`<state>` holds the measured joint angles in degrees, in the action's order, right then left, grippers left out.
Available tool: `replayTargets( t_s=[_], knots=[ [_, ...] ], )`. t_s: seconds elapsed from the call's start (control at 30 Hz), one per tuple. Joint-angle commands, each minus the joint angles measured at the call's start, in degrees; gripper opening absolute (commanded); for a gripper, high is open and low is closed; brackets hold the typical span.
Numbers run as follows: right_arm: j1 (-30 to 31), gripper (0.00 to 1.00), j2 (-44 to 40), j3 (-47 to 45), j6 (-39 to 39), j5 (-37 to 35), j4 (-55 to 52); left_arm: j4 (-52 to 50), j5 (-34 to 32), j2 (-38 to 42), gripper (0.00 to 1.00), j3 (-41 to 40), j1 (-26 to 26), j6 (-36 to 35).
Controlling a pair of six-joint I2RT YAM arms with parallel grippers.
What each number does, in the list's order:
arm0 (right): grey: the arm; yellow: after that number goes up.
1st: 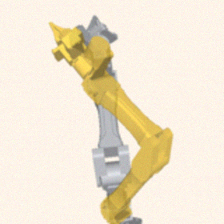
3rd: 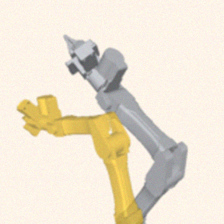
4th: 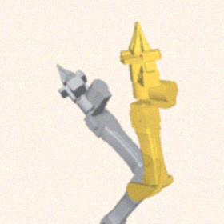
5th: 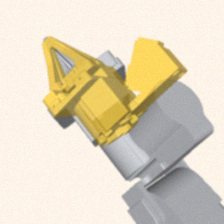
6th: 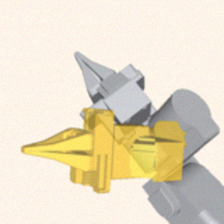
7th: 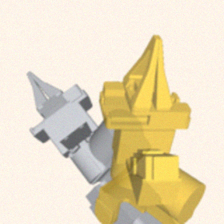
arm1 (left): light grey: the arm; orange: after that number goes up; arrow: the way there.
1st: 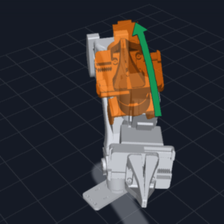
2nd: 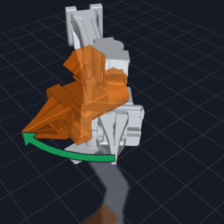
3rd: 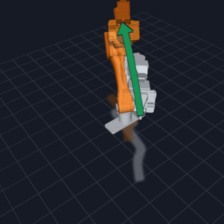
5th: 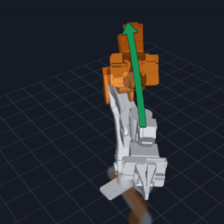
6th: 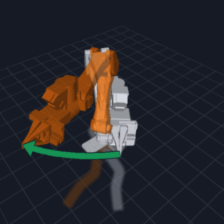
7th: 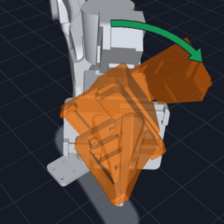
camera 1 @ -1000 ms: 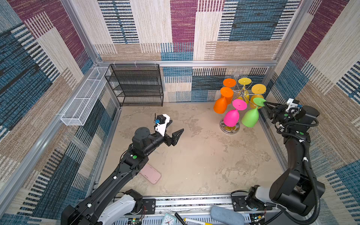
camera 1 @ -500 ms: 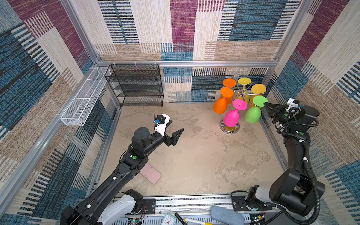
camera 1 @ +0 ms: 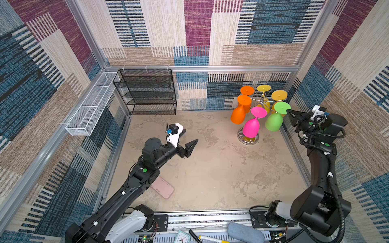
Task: Take the wine glass off the wine glass rack
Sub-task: Pick up the wine glass from the wine glass rack.
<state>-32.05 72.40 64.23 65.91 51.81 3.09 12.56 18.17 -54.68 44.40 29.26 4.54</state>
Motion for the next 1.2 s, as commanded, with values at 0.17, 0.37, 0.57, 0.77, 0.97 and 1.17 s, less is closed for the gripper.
replayTargets(
  t_s=[0.17, 0.37, 0.57, 0.77, 0.97, 1.17],
  knots=[
    [0.22, 0.02, -1.56, 0.86, 0.18, -0.81, -0.75, 0.52, 0.08, -0.1, 0.86, 0.42, 0.01, 0.03],
    [0.9, 0.02, -2.42, 1.58, -1.6, -1.48, -3.06, 0.54, 0.11, -0.17, 0.86, 0.42, 0.01, 0.03],
    [2.07, 0.02, -3.53, 1.19, -3.06, -2.23, -5.02, 0.54, 0.3, -0.25, 0.86, 0.42, 0.01, 0.25],
    [3.63, 0.01, -3.6, 0.77, -3.04, -2.86, -5.14, 0.54, 1.45, -0.2, 0.86, 0.57, 0.01, 0.39],
    [6.24, 0.01, -2.53, 1.78, -3.24, -4.14, -5.25, 0.54, 1.28, -0.15, 0.86, 0.59, 0.01, 0.39],
    [7.55, 0.0, -1.4, 2.63, -3.46, -5.1, -5.12, 0.51, 1.38, -0.02, 0.86, 0.57, -0.03, 0.38]
  ],
)
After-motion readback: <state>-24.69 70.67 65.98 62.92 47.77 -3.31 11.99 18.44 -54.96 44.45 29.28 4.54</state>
